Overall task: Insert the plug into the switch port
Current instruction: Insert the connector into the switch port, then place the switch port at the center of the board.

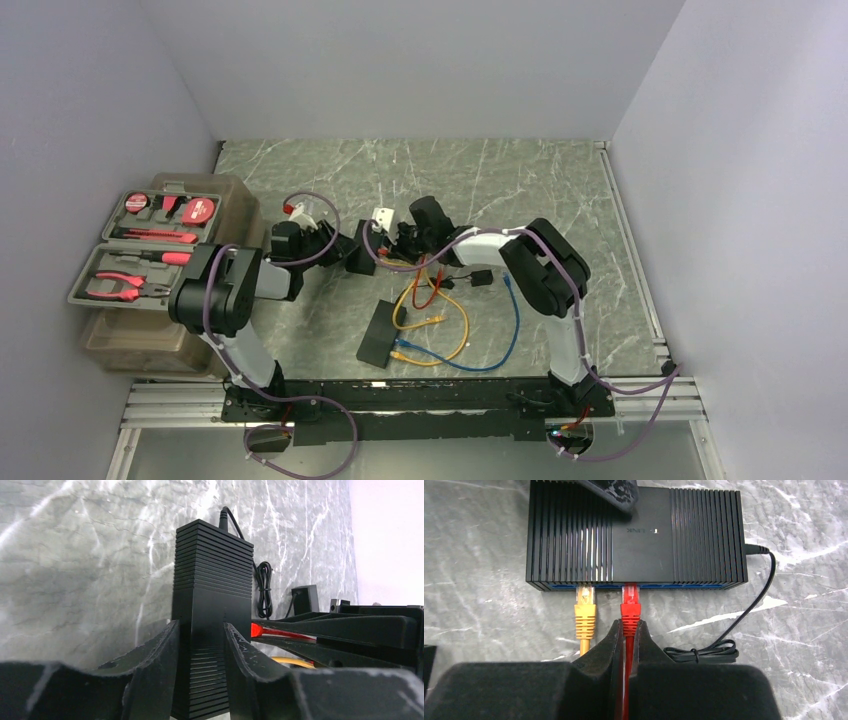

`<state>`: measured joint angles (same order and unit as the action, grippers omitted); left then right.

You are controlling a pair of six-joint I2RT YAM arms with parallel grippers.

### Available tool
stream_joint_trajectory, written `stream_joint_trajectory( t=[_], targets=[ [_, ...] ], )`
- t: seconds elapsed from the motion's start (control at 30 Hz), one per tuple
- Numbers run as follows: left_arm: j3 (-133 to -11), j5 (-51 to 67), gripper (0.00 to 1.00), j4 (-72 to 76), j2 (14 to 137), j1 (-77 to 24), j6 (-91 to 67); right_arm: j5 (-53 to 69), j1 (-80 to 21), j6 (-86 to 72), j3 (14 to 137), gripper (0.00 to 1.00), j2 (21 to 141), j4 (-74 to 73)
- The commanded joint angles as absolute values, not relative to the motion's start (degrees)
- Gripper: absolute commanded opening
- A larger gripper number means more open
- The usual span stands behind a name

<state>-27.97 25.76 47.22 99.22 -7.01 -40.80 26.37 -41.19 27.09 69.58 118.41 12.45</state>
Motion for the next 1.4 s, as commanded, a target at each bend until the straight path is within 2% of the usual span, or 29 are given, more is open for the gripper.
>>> stream_joint_trajectory(
  t=[0.0,0.2,0.37,0.67,0.7,0.73,1.1,1.37],
  targets=[
    [-29.29,39.29,0.45,42.23,97.16,-9.41,-42.65,32.56,-43.43,29.27,68.37,0.00,112.40,22.62],
    [-31.47,35.26,0.58,35.84,92.10,-8.44,-40.46,31.24,-43.16,29.73,64.93,0.00,110.51,22.76],
    [-31.94,26.08,0.66,25.84,84.27,-8.44,-37.29,29.99,-42.44,29.37,63.13,0.00,108.82,24.13],
    [-29.18,17.79,0.81,18.22,71.85,-8.53,-39.29,27.31,-39.29,29.30,66.93,0.00,109.06,23.52],
    [-29.04,17.45,0.97,17.16,70.87,-8.50,-39.30,27.44,-38.60,29.34,67.87,0.00,109.19,23.36],
    [-28.96,17.05,0.99,16.04,69.70,-8.52,-39.35,27.58,-37.79,29.47,68.91,0.00,109.39,22.86],
    [-28.41,17.30,0.99,8.72,59.37,-8.53,-38.85,23.11,-30.99,28.18,83.56,0.00,115.16,19.34],
    [-28.57,17.05,0.99,7.03,57.82,-8.52,-38.22,16.74,-28.06,26.30,96.95,0.00,122.02,13.68]
  ],
)
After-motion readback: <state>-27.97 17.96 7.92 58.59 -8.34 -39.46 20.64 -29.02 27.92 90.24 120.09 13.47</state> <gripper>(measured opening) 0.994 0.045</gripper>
